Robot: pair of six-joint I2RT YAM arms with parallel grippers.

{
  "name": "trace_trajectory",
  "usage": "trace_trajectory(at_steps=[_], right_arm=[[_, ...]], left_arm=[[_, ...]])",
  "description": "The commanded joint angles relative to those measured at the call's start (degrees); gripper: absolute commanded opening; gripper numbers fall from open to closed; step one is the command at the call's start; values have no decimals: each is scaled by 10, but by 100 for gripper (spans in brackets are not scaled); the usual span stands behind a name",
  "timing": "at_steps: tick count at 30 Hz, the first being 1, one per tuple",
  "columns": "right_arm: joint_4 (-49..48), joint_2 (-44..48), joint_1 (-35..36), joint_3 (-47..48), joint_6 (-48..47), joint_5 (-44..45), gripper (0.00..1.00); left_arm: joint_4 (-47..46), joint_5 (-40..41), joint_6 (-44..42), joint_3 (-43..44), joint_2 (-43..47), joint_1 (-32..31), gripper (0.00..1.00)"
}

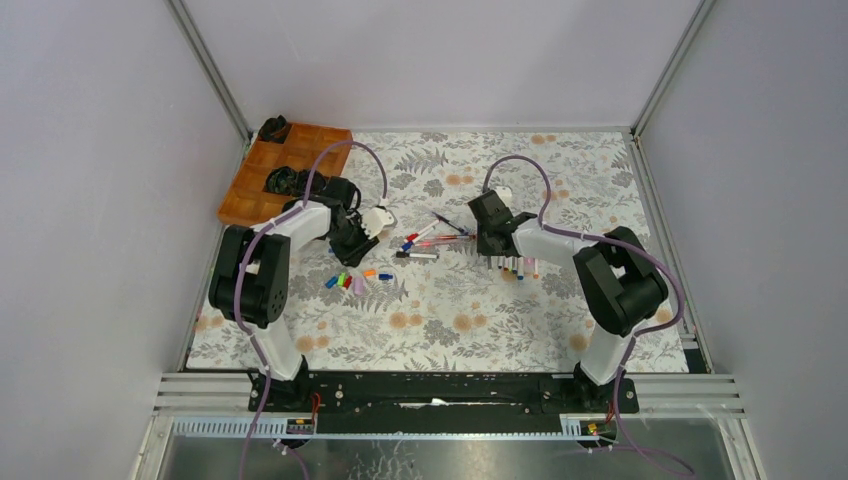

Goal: Open the pen caps

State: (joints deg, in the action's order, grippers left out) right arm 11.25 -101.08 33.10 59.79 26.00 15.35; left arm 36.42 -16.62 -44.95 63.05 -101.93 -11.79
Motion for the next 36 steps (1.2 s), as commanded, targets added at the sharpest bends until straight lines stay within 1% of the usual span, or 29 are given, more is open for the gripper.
trace_trajectory(at_steps=[1, 2, 4, 6, 7, 8, 9, 10, 16, 20, 23, 27, 29, 31, 34, 35, 36], right_arm=[[-21, -27, 1, 28, 8, 68, 1], [-23, -31, 1, 26, 9, 72, 3], [-23, -38, 1, 24, 10, 75, 8], [-22, -43, 1, 23, 12, 77, 10], [-23, -44, 1, 21, 12, 77, 11], [-25, -45, 1, 20, 12, 77, 13], [-25, -45, 1, 19, 12, 77, 16], [-26, -47, 0, 18, 12, 78, 20], [-24, -50, 1, 5, 10, 80, 29], [-26, -42, 0, -7, 9, 79, 28], [-26, -32, 1, -12, 8, 81, 27], [-24, -6, 0, -14, 9, 87, 26], [-21, 7, 1, -11, 7, 91, 26], [-23, 24, 1, -8, 1, 89, 26], [-26, 45, 1, 2, -13, 84, 29], [-32, 50, 0, 5, -21, 77, 32], [-41, 53, 1, 9, -33, 61, 37]], left_arm=[[5, -14, 7, 13, 17, 2, 51], [11, -23, 2, 14, 26, 1, 55], [22, -35, -4, 16, 44, 1, 59], [34, -47, -10, 21, 60, 1, 69], [40, -50, -11, 24, 69, 1, 70], [48, -54, -12, 30, 76, 1, 86], [58, -58, -15, 36, 83, 1, 97], [67, -62, -16, 44, 91, 1, 99], [108, -78, -17, 84, 150, 1, 99], [115, -67, -12, 108, 189, 1, 99], [98, -57, 2, 113, 220, 1, 98], [57, -25, 55, 124, 239, 1, 98], [18, 21, 108, 128, 244, 1, 98], [3, 50, 140, 135, 247, 2, 98], [17, 39, 167, 152, 246, 2, 98], [25, 27, 167, 155, 246, 2, 98], [31, 15, 167, 157, 246, 3, 98]])
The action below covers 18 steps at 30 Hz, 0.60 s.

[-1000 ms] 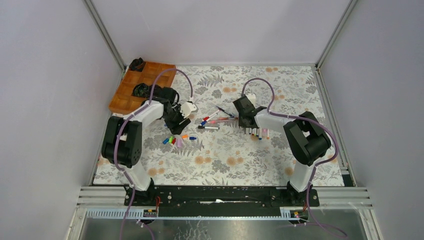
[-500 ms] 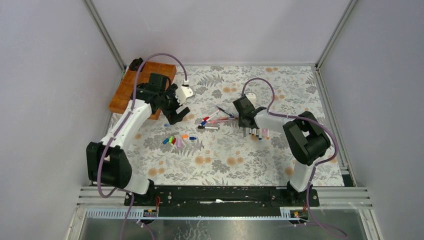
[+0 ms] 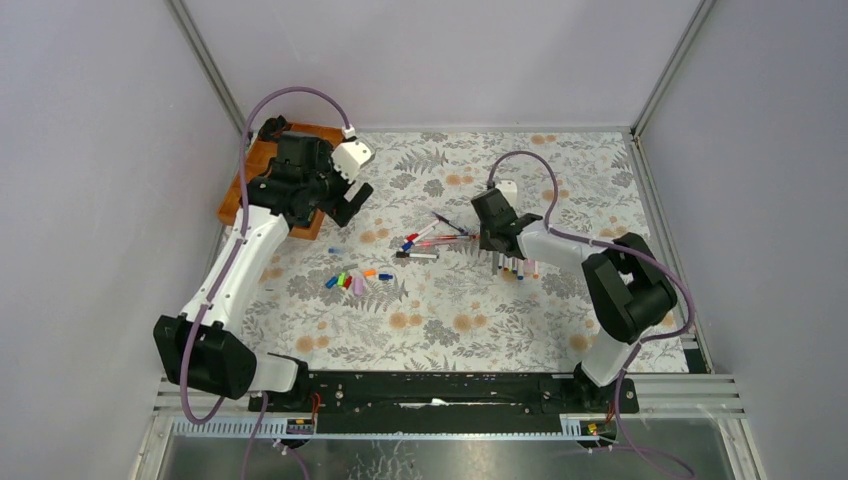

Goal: Open the pen caps

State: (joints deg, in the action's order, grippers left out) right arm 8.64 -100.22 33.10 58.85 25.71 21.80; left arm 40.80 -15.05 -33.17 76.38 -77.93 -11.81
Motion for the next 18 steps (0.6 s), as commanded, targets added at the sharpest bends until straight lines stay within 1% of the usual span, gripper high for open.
trace_trajectory(at_steps=[1, 3, 5, 9, 12, 18], right_arm=[[-30, 43, 1, 24, -49, -23, 43], [-36, 29, 0, 53, -88, -72, 52], [-16, -3, 0, 100, -122, -124, 55], [49, -90, -2, 207, -173, -183, 55], [91, -150, -4, 283, -197, -200, 53], [118, -218, -14, 363, -219, -211, 51]], left_arm=[[-10, -8, 49, 24, 7, 3, 98], [-3, -25, 45, 24, 9, 3, 98], [2, -42, 41, 25, 11, 2, 99], [2, -52, 49, 28, 14, 3, 98], [-3, -50, 57, 27, 17, 3, 99], [7, -75, 45, 17, 31, 2, 98]])
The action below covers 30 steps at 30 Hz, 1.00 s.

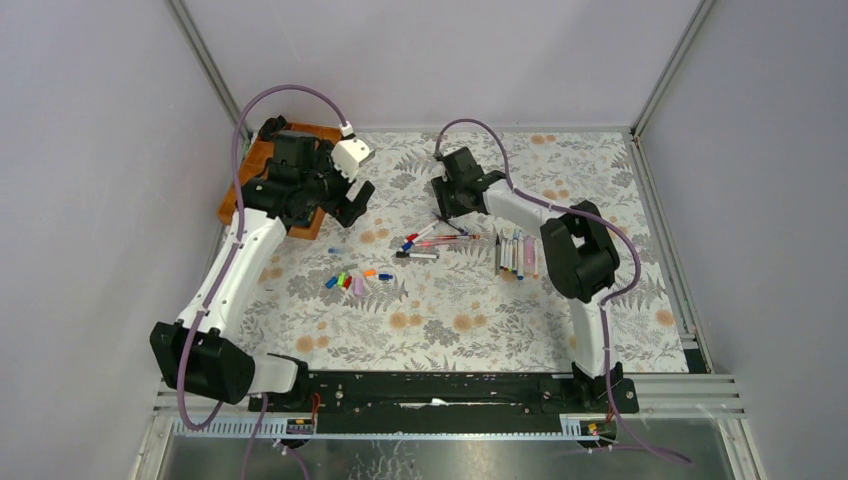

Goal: Open the pen caps

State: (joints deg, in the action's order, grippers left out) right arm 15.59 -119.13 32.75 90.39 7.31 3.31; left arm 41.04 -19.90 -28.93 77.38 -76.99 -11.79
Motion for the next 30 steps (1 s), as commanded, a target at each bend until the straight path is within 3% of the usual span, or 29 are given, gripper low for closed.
trace_trajectory(at_steps=[1, 15, 17, 30], right_arm=[[54, -37, -11, 56, -39, -27, 50], [79, -99, -15, 72, -70, -11, 44], [80, -106, -16, 73, -71, -10, 36], [52, -104, -27, 63, -95, -3, 5]], left_arm=[[4, -28, -1, 5, 24, 2, 98], [11, -35, -19, 1, 31, 2, 99], [13, -38, -19, 1, 30, 3, 98], [19, -60, -23, -2, 22, 2, 98]])
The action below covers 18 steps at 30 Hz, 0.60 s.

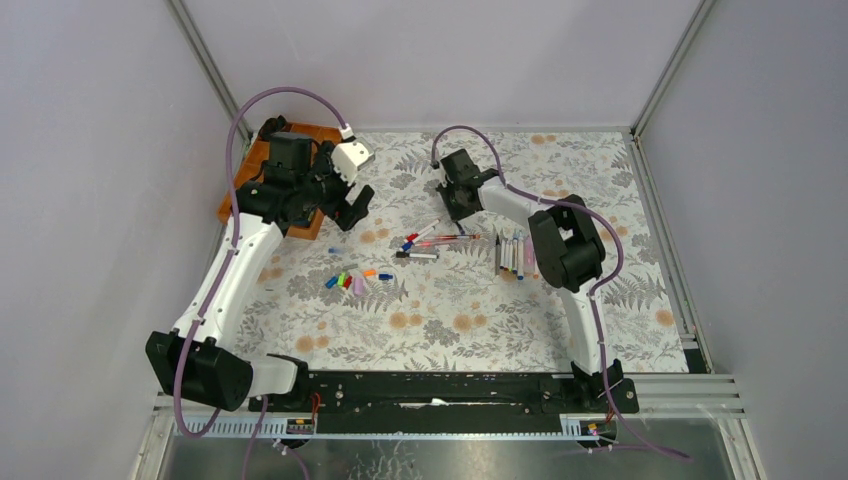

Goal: Open the pen caps

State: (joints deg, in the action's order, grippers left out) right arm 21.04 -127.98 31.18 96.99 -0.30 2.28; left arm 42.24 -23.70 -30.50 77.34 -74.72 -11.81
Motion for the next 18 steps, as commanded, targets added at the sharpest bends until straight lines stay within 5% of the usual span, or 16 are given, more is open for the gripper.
trace_trajectory(at_steps=[1, 10, 18], right_arm=[[-5, -12, -12, 0, -19, 7, 3], [-32, 88, -19, 1, 20, -46, 0], [17, 199, -19, -56, 113, -294, 0]], left_arm=[[7, -26, -10, -3, 0, 2, 98], [11, -102, -72, -63, 15, 2, 98], [13, -167, -212, -136, 57, 1, 99]])
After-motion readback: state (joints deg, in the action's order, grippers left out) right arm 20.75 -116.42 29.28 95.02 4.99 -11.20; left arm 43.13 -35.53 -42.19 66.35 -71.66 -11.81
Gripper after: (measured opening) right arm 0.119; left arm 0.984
